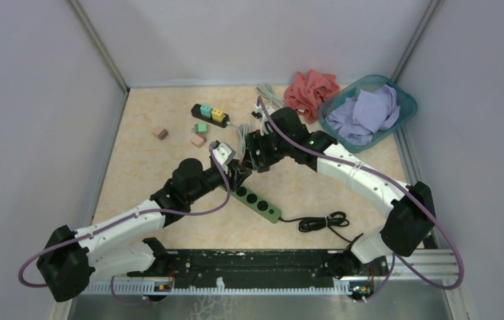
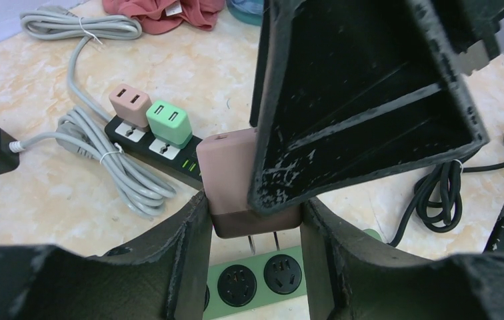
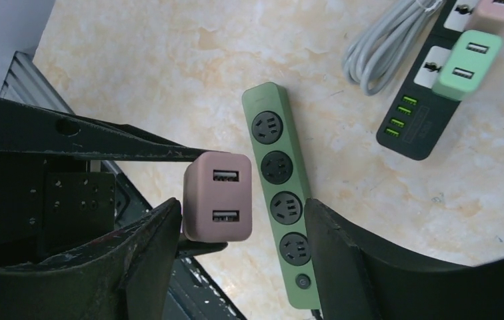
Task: Insert the plug
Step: Pick up the plug from the center of the board.
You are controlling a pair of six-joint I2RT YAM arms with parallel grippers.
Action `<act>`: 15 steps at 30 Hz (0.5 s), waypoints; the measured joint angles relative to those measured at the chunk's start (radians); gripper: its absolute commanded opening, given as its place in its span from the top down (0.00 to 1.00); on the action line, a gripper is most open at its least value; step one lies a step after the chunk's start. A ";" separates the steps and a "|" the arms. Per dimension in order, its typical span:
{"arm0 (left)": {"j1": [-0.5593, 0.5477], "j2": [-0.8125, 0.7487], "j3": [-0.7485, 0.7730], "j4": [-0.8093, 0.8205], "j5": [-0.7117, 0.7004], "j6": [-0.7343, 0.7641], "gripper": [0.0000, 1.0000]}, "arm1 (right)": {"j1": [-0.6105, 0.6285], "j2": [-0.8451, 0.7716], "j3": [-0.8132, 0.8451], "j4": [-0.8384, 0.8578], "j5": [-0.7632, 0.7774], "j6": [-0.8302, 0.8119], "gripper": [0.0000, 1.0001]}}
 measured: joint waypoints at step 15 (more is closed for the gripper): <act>-0.005 0.000 -0.009 0.015 0.021 0.010 0.61 | -0.007 0.027 0.010 -0.004 -0.132 0.014 0.80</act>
